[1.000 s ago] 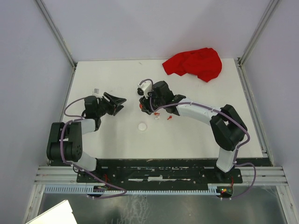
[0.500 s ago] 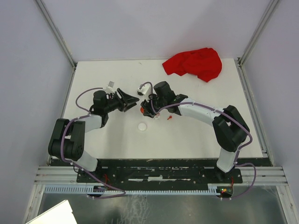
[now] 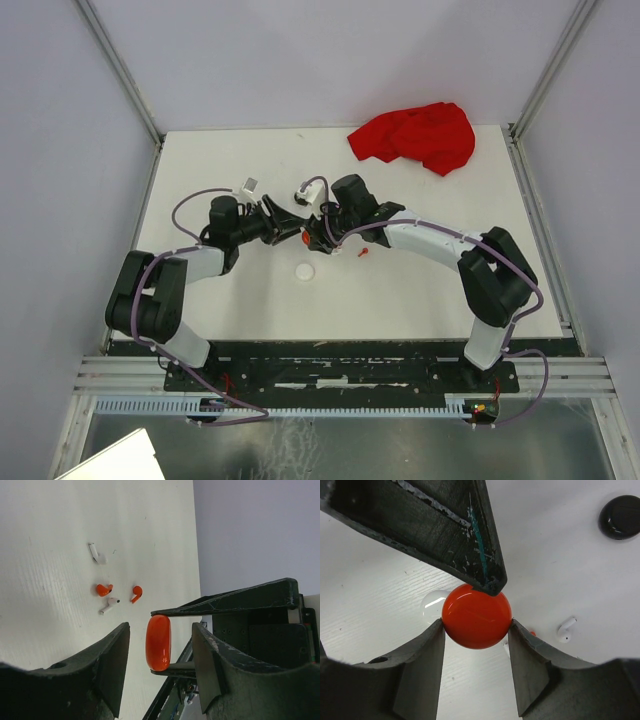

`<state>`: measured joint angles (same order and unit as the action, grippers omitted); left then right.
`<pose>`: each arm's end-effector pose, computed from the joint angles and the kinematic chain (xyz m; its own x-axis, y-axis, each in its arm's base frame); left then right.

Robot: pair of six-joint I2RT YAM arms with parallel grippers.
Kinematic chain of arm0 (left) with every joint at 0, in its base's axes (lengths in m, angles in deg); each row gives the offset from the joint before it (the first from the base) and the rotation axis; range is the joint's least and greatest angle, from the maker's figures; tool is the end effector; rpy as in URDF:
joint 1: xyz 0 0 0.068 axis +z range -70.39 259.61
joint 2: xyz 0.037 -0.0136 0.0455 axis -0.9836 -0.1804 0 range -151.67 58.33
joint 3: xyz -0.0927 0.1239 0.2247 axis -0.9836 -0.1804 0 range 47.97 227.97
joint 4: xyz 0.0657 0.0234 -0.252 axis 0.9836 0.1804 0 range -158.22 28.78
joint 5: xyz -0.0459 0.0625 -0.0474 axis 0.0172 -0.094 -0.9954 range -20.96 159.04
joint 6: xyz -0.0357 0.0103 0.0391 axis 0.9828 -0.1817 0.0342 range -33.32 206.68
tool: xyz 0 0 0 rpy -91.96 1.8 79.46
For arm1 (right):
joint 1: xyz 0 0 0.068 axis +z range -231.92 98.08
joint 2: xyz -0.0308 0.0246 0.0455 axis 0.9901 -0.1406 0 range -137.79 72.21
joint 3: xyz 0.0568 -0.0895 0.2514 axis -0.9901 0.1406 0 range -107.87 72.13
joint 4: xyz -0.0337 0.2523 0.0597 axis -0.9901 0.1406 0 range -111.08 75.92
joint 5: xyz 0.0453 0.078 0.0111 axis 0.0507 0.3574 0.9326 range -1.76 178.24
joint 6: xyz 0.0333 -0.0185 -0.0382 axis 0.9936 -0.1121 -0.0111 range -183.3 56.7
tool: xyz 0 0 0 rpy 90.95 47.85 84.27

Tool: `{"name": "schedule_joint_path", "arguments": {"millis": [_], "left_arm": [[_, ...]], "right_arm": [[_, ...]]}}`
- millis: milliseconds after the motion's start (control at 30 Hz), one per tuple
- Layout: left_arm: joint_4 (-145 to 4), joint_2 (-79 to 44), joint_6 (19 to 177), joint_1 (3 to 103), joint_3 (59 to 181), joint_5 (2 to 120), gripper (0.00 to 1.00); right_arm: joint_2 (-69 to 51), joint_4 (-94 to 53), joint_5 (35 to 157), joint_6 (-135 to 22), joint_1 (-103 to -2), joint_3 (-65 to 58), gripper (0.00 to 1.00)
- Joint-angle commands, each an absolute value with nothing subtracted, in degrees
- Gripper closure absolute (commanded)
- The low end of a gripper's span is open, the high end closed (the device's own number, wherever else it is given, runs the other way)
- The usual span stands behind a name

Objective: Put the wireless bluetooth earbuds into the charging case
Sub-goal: Pick up the charging case at the center of the board.

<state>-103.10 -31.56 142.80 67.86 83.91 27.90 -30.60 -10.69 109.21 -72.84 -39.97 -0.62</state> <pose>0.2964 -0.0855 0.1818 -0.8111 -0.4699 -0.3484 0.1594 0.3956 -0.9045 0.2906 0.2784 0.2306 -0.3388 -0.5127 -0.7889 -0.8953 0.4334 0.1028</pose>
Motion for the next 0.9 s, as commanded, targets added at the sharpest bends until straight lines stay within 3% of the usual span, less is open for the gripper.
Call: {"name": "schedule_joint_path", "arguments": {"millis": [0, 367, 867], "left_arm": [[-103.48, -32.29, 139.76, 67.13, 85.28, 25.85, 0.42], [-103.69, -32.24, 139.27, 65.99, 84.82, 25.72, 0.44], [-105.56, -32.53, 139.93, 64.94, 84.12, 25.35, 0.57]], "right_arm": [[-27.90, -12.03, 110.63, -73.85, -40.26, -0.77, 0.59], [-28.25, -12.10, 111.09, -73.76, -40.24, -1.28, 0.59], [-28.36, -12.23, 111.18, -73.68, -40.25, -1.39, 0.59]]}}
